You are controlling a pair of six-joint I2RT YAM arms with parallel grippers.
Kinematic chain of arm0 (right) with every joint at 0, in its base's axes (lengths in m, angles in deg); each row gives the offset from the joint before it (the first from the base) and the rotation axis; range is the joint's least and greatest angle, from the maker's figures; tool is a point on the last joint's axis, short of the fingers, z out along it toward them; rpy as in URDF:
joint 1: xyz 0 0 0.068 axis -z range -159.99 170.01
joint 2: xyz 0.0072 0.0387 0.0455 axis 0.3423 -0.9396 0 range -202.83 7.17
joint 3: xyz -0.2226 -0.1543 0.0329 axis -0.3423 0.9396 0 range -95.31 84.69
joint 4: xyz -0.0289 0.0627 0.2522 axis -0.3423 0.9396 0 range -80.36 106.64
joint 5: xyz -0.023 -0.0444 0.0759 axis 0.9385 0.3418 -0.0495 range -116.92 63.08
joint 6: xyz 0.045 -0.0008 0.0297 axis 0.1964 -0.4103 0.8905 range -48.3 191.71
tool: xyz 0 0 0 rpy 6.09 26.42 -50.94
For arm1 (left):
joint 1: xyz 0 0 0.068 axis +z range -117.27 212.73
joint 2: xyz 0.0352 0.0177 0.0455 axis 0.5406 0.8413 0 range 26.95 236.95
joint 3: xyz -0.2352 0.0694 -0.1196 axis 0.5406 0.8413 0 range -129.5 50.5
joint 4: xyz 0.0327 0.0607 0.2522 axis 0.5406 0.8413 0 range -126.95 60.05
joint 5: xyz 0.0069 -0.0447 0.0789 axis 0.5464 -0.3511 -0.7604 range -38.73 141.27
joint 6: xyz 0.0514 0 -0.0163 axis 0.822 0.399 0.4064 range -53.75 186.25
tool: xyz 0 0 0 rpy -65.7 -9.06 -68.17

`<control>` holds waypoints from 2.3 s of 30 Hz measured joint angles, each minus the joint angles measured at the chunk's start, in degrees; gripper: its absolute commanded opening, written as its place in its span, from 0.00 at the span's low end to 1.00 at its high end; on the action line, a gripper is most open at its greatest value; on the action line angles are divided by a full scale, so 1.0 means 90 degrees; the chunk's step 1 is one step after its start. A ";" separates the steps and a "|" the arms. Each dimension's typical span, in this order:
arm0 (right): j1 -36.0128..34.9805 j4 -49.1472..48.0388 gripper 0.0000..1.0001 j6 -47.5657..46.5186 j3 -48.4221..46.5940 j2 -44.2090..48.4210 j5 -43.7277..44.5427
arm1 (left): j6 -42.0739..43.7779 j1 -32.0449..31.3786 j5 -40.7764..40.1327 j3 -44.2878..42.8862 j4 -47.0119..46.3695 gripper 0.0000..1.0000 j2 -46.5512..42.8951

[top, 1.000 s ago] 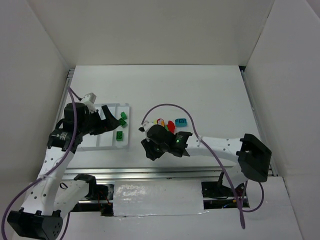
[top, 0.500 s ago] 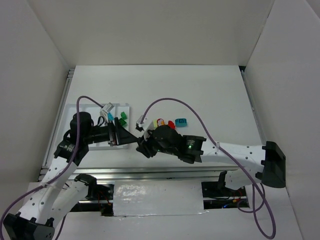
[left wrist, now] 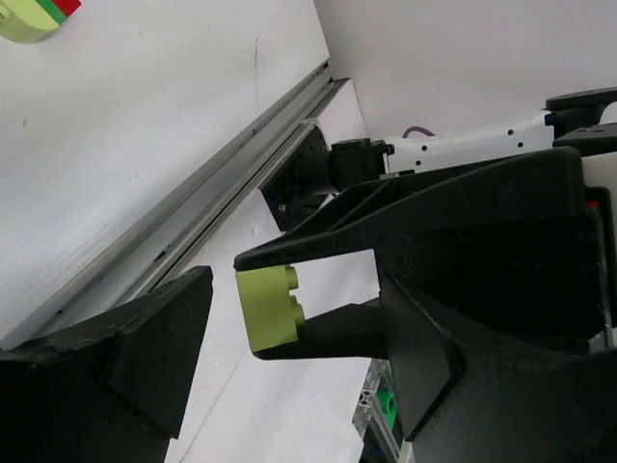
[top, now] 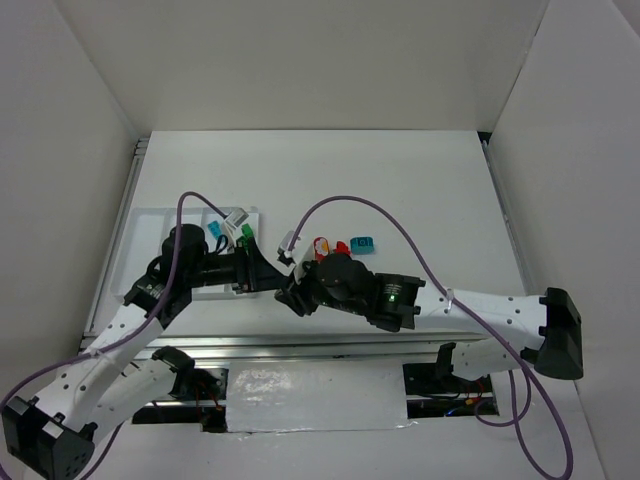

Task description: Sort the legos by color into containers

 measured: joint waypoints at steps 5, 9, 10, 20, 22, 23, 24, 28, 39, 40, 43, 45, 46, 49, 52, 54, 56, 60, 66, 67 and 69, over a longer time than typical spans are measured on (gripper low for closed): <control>-0.0027 -0.0277 0.00 0.0002 0.0267 0.0206 0.0138 | -0.0005 -0.0141 -0.0270 -0.0002 0.0034 0.84 0.0044; -0.0029 -0.0593 0.00 0.0002 0.0646 0.0656 0.0279 | -0.0017 -0.0175 -0.0291 -0.0002 0.0053 0.75 0.0044; -0.0029 -0.0610 0.00 0.0000 0.0670 0.0719 0.0294 | -0.0019 -0.0185 -0.0291 -0.0002 0.0032 0.74 0.0044; -0.0034 -0.0670 0.00 -0.0170 0.0673 0.0716 0.0294 | -0.0056 -0.0427 -0.0369 0.0015 -0.0369 0.42 0.0078; -0.0034 -0.0673 0.00 -0.0233 0.0668 0.0661 0.0313 | -0.0029 -0.0469 -0.0437 0.0017 -0.0372 0.36 0.0104; -0.0034 -0.0656 0.00 -0.0287 0.0663 0.0641 0.0352 | -0.0036 -0.0476 -0.0503 0.0017 -0.0384 0.35 0.0146; -0.0034 -0.0653 0.00 -0.0328 0.0658 0.0619 0.0384 | -0.0034 -0.0476 -0.0512 0.0017 -0.0386 0.33 0.0155; -0.0034 -0.0537 0.00 -0.0474 0.0493 0.0413 0.0505 | -0.0010 -0.0476 -0.0697 0.0017 -0.0359 0.14 0.0168; -0.0034 -0.0512 0.33 -0.0559 0.0415 0.0236 0.0546 | 0.0146 -0.0476 -0.0903 0.0017 -0.0199 0.00 0.0131; -0.0034 -0.0520 0.40 -0.0559 0.0415 0.0236 0.0544 | 0.0151 -0.0476 -0.0911 0.0017 -0.0197 0.00 0.0114; -0.0034 -0.0631 0.56 -0.0544 0.0418 0.0236 0.0481 | 0.0153 -0.0500 -0.0899 0.0015 -0.0187 0.00 0.0061; -0.0034 -0.0721 0.61 -0.0517 0.0423 0.0236 0.0432 | 0.0163 -0.0551 -0.0852 0.0007 -0.0199 0.00 0.0017; -0.0034 -0.0760 0.66 -0.0517 0.0423 0.0236 0.0391 | 0.0168 -0.0573 -0.0833 -0.0007 -0.0187 0.00 -0.0002; -0.0024 -0.0862 0.76 -0.0491 0.0425 0.0236 0.0386 | 0.0175 -0.0602 -0.0823 -0.0053 -0.0163 0.00 -0.0019; 0.0002 -0.0967 1.00 -0.0464 0.0435 0.0243 0.0369 | 0.0182 -0.0646 -0.0826 -0.0085 -0.0061 0.00 -0.0019; 0.0024 -0.1042 1.00 -0.0478 0.0452 0.0257 0.0355 | 0.0197 -0.0678 -0.0913 -0.0148 0.0119 0.00 -0.0017; 0.0027 -0.1098 1.00 -0.0461 0.0481 0.0272 0.0364 | 0.0321 -0.0695 -0.1110 -0.0287 0.0398 0.00 -0.0017; 0.0068 -0.1229 1.00 -0.0389 0.0573 0.0367 0.0413 | 0.0568 -0.0716 -0.1749 -0.0692 0.1073 0.00 0.0024; 0.0114 -0.1282 1.00 -0.0243 0.0969 0.0933 0.0304 | 0.0843 -0.0721 -0.3014 -0.1260 0.1843 0.00 0.0359; 0.0131 -0.1282 1.00 -0.0223 0.1039 0.1086 0.0243 | 0.0852 -0.0721 -0.3191 -0.1324 0.1950 0.00 0.0440; 0.0146 -0.1299 1.00 -0.0175 0.1166 0.1438 0.0134 | 0.0872 -0.0699 -0.3599 -0.1469 0.2186 0.00 0.0636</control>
